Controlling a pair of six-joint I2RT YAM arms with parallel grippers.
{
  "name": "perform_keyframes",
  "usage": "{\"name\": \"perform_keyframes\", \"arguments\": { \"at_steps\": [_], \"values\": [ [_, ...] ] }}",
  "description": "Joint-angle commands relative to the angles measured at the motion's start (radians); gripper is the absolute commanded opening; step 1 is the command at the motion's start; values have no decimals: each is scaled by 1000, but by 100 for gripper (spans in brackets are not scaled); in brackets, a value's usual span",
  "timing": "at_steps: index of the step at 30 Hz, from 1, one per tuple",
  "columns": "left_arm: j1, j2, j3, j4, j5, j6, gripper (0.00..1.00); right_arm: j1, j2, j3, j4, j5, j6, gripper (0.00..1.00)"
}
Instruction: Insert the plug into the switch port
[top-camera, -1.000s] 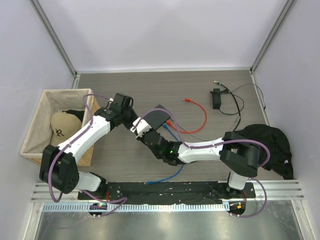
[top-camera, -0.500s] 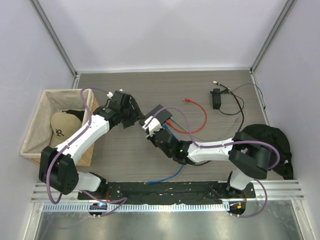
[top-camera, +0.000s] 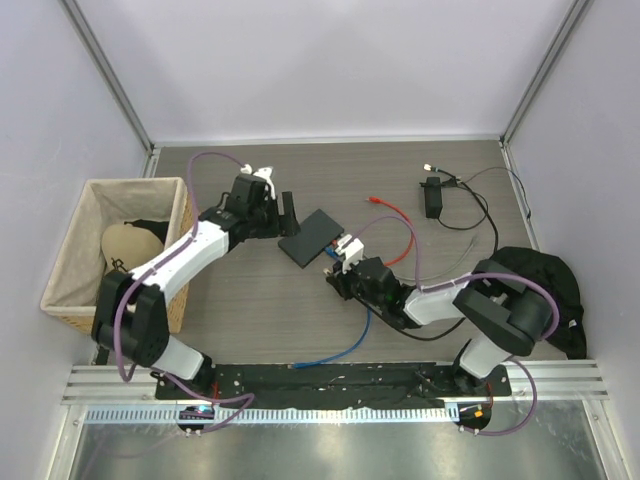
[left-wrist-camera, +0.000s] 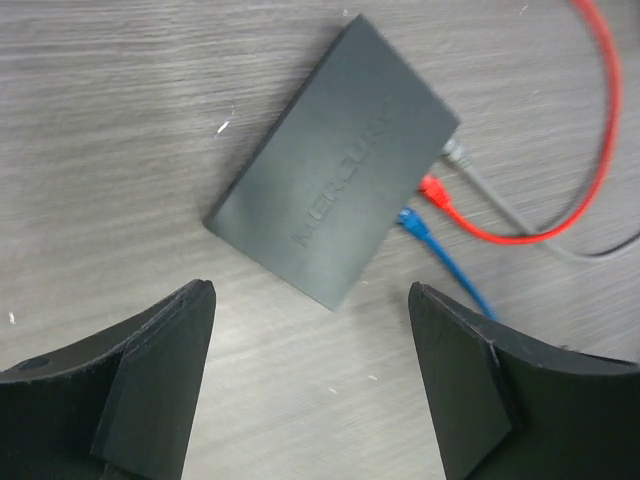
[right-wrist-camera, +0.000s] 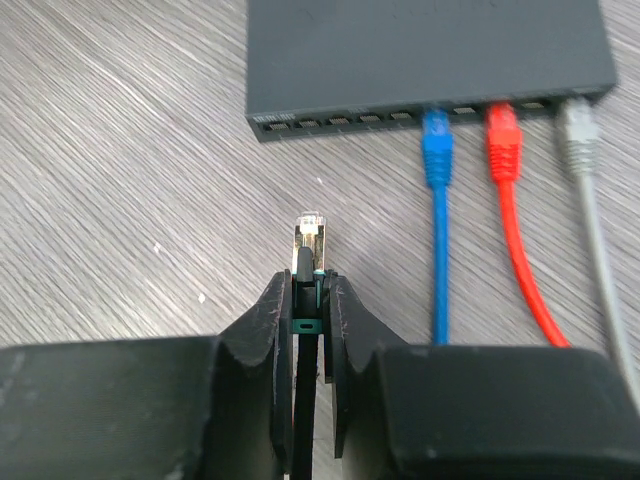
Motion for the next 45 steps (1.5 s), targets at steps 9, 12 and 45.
{"name": "perform_keyframes", "arguments": {
  "at_steps": [9,12,45],
  "values": [
    [46,268,149,123,76,260,83,-9,202,34,393,-64,-29,1],
    [50,329,181,120,76,291,83,-8,240,50,402,-35,-42,1],
    [52,500,249,105,179,313,79,-49,318,179,248,-29,-56,1]
  ]
}}
